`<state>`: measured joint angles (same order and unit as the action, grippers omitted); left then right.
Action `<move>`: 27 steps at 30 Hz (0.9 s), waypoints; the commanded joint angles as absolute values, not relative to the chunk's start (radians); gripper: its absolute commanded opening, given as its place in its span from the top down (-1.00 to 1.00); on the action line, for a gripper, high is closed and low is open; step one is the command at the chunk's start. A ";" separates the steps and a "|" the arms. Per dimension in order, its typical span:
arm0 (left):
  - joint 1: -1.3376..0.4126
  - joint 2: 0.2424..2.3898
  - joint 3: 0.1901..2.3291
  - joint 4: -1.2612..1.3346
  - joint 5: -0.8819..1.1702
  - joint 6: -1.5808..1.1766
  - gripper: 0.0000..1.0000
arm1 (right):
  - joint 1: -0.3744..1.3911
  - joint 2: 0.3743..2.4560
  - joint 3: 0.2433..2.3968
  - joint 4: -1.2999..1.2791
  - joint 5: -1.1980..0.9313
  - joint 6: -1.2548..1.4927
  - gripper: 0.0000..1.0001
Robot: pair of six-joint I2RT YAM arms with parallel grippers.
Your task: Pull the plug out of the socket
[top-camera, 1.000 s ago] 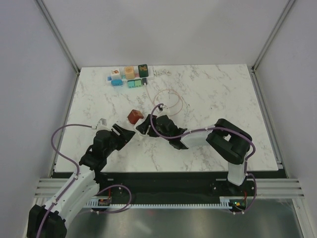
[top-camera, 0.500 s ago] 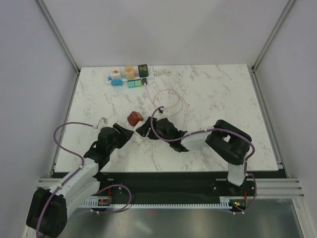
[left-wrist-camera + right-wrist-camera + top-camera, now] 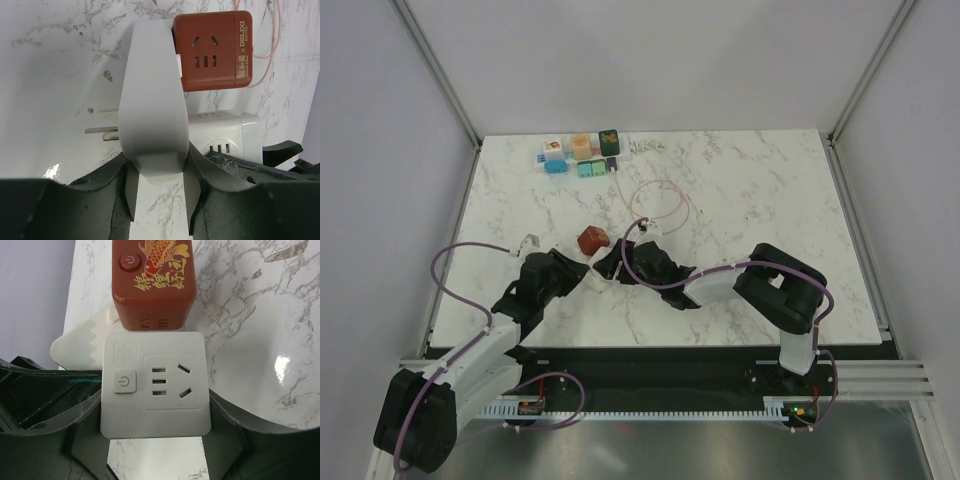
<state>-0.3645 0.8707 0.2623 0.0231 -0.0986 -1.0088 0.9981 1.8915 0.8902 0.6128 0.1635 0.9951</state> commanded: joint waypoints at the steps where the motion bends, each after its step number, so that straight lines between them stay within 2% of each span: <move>1: -0.364 0.880 0.298 -0.096 -0.210 -0.924 0.95 | 1.011 1.826 0.894 0.703 0.144 0.963 1.00; 4: -0.374 0.893 0.305 -0.164 -0.251 -0.910 0.95 | 0.997 1.806 0.920 0.640 0.166 0.995 1.00; 8: -0.394 0.899 0.290 -0.183 -0.281 -0.913 0.96 | 1.054 1.812 1.090 0.453 0.273 0.896 1.00; 14: -0.394 0.861 0.291 -0.190 -0.279 -0.925 0.96 | 1.085 1.798 1.030 0.426 0.422 0.816 1.00; 21: -0.394 0.845 0.267 -0.164 -0.236 -0.939 0.96 | 1.022 1.695 0.819 0.806 0.227 0.808 1.00; 25: -0.394 0.816 0.247 -0.155 -0.238 -0.936 0.95 | 1.003 1.695 0.778 0.899 0.149 0.789 1.00; 27: -0.394 0.805 0.241 -0.155 -0.239 -0.939 0.96 | 1.002 1.689 0.787 0.841 0.158 0.756 1.00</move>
<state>-0.3996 0.8158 0.2726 -0.0948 -0.1699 -0.9855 0.9997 1.7306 0.7784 0.7269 0.2142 0.8085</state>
